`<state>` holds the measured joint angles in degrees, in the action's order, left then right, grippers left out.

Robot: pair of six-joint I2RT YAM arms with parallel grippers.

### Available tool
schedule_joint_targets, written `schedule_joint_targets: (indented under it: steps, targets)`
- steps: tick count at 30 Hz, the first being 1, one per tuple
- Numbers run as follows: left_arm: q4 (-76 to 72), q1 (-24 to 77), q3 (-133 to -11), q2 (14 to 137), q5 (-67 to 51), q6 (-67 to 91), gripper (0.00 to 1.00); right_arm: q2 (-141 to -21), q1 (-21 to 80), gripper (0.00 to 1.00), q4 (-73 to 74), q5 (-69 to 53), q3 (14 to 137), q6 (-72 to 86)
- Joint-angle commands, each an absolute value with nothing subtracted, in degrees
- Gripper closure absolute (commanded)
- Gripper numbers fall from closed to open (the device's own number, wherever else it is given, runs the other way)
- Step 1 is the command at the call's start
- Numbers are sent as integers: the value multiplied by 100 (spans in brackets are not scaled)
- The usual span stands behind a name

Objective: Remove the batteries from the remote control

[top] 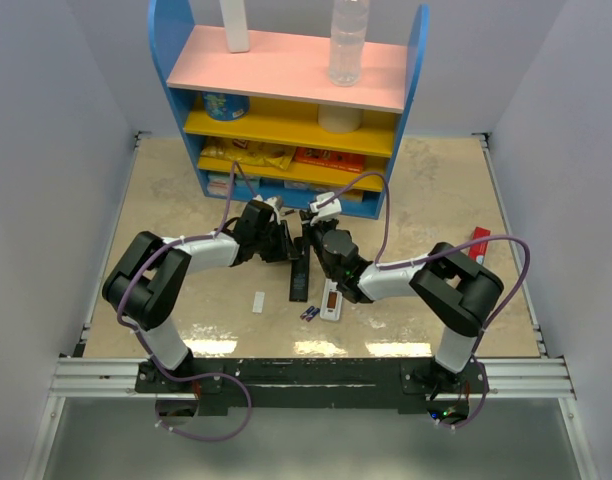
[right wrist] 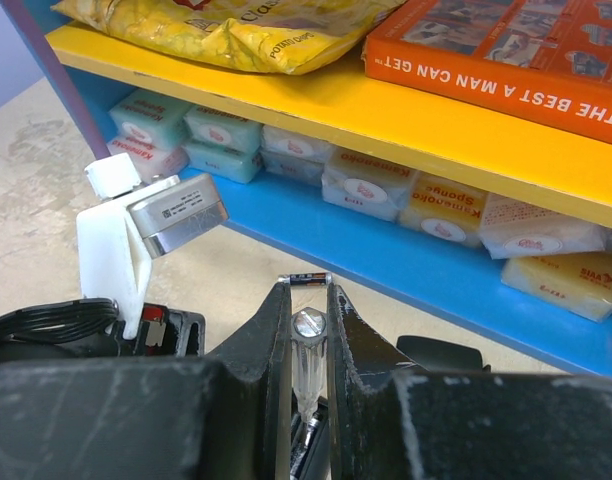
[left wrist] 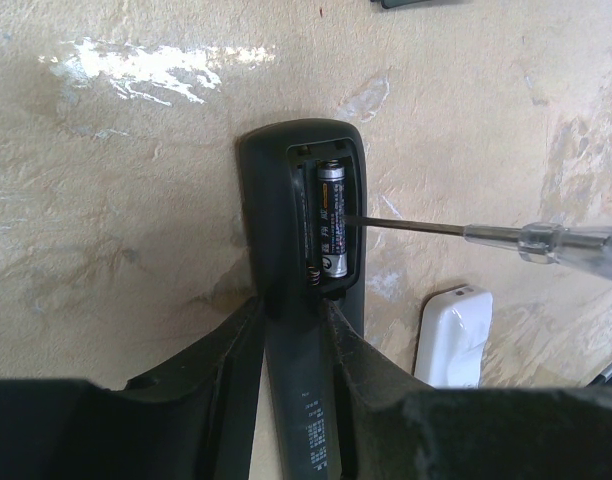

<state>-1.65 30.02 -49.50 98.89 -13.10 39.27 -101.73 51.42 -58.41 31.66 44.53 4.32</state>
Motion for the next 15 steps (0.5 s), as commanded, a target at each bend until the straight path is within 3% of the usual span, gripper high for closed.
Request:
schedule_joint_targets:
  steps: [1,15]
  targets:
    - [-158,2988,-4904,9993,-1187,3832,68,-10266,5142,100,-5994,3305,4368,413]
    - [-176,2988,-4887,9993,-1178,3858,68,-10204,5142,100,-6003,3419,4289,202]
